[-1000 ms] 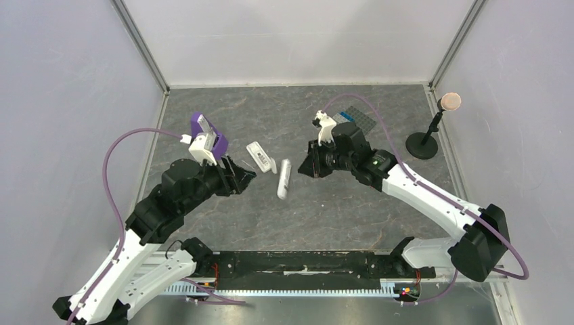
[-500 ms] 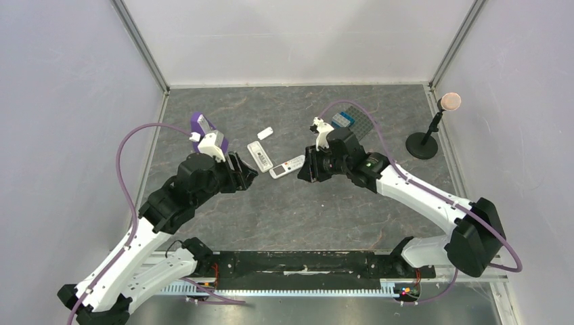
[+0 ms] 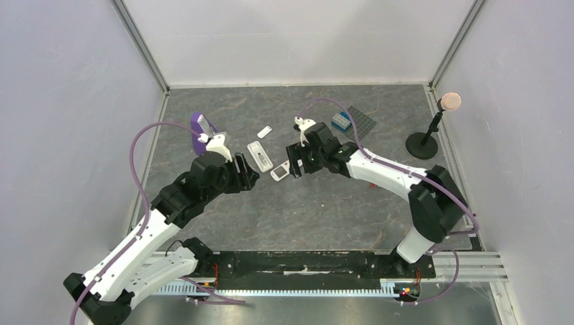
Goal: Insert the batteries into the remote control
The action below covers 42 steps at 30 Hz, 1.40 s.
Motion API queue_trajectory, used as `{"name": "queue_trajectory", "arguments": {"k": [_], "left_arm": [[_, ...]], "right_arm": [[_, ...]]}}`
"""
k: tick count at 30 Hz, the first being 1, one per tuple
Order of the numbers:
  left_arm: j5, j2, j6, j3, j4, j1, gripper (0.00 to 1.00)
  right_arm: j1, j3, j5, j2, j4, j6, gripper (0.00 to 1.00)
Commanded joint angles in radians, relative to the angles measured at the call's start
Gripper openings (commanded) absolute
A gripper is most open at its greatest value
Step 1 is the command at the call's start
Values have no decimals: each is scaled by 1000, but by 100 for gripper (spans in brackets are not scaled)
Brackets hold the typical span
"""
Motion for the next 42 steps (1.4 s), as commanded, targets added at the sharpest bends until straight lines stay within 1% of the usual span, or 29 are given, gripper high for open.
{"name": "queue_trajectory", "arguments": {"k": [1, 4, 5, 8, 13, 17, 19, 26, 28, 33, 36, 38, 39, 42], "left_arm": [[-44, 21, -34, -17, 59, 3, 66], [-80, 32, -38, -29, 63, 3, 67], [-88, 34, -39, -34, 65, 4, 66], [-95, 43, -48, -45, 73, 5, 66], [-92, 59, -75, -72, 91, 10, 66], [-81, 78, -91, -88, 112, 15, 66], [-69, 87, -93, -93, 120, 17, 66], [-45, 102, -106, -122, 144, 20, 66], [-36, 99, -109, -130, 150, 19, 66], [-8, 105, -92, -136, 154, 20, 67], [-6, 113, -88, -131, 129, 20, 67], [-7, 117, -85, -130, 117, 20, 66], [-7, 117, -87, -131, 113, 20, 66], [-16, 112, -95, -132, 108, 20, 66]], "right_arm": [[1, 119, 138, 89, 72, -69, 81], [1, 194, 159, 189, 101, -112, 75], [2, 229, 169, 229, 100, -128, 75], [0, 309, 198, 321, 93, -186, 76], [-14, 432, 227, 449, 85, -237, 77], [-22, 500, 250, 518, 51, -285, 77], [-24, 502, 256, 531, 25, -311, 77], [-25, 477, 221, 526, -149, -387, 78], [-26, 453, 188, 509, -188, -391, 78], [-25, 369, 108, 428, -249, -356, 76], [-26, 295, 0, 350, -260, -306, 75], [-25, 250, -47, 295, -249, -288, 74], [-26, 229, -46, 266, -238, -276, 74], [-24, 194, 33, 200, -213, -223, 76]]}}
